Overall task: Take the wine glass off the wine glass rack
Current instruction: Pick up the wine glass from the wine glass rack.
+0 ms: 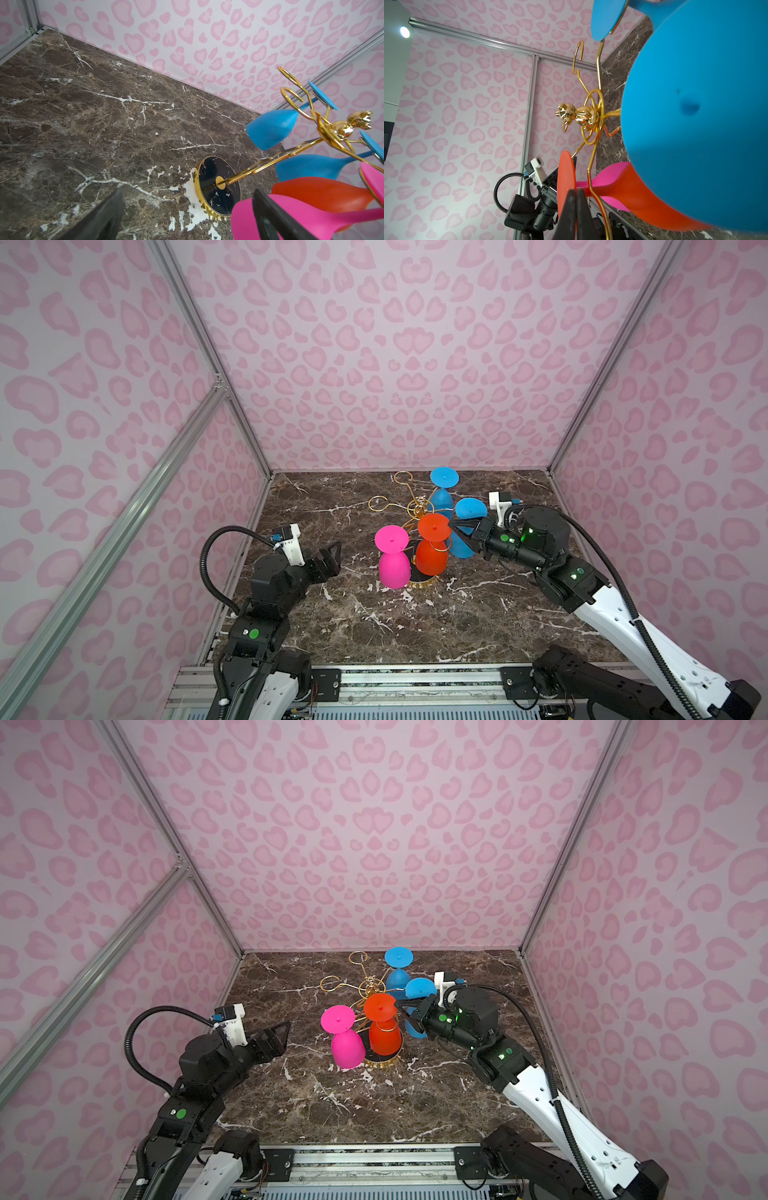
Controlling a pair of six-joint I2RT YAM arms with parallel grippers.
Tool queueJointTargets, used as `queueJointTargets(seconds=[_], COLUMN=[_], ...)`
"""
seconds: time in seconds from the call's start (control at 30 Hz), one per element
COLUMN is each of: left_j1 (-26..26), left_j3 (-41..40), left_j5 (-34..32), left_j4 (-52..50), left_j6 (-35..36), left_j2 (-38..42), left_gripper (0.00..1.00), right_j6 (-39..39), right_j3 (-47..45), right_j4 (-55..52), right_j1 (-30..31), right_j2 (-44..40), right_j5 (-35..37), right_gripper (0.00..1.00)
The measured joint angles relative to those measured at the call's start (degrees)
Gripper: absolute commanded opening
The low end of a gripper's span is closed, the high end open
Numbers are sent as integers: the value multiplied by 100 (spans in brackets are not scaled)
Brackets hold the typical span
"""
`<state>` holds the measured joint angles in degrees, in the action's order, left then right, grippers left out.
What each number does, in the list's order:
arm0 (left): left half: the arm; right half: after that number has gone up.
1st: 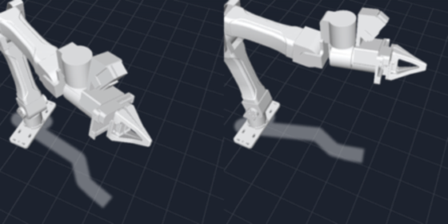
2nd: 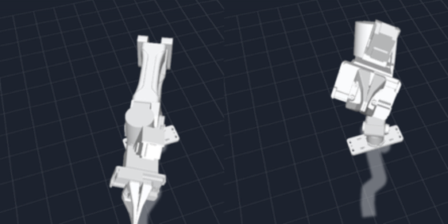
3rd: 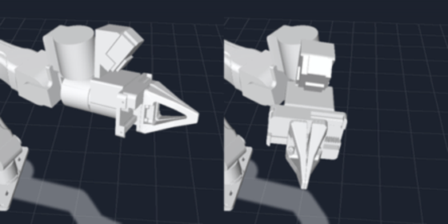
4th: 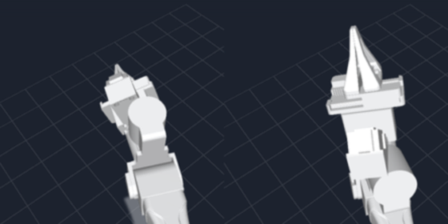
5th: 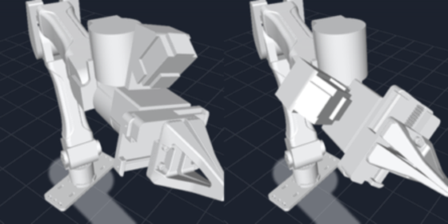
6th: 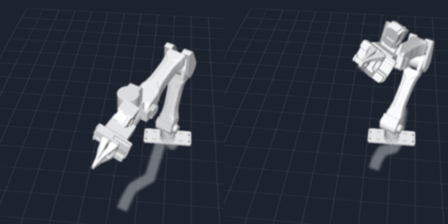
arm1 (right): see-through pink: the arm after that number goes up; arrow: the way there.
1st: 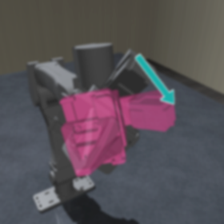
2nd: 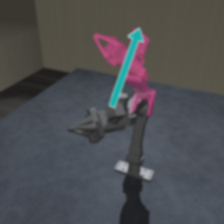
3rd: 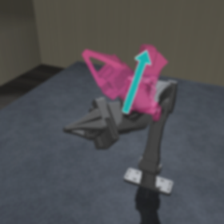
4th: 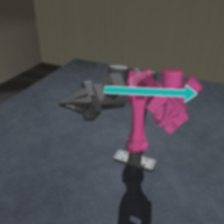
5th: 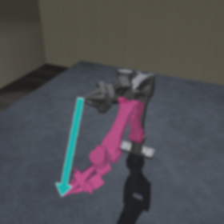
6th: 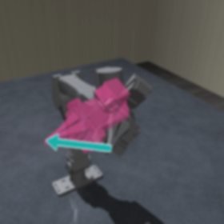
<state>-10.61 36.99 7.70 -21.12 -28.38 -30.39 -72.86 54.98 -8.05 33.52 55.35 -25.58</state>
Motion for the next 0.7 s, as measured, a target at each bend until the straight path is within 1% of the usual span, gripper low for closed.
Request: queueJointTargets(seconds=[0.7], left_j1=[-2], left_j3=[-46], left_j5=[46], left_j4=[-13], left_j6=[0], left_j2=[31], left_gripper=[97], right_j6=[-9], right_j3=[118], right_j4=[90], right_j1=[232], right_j2=[195], right_j5=[157], right_gripper=[0])
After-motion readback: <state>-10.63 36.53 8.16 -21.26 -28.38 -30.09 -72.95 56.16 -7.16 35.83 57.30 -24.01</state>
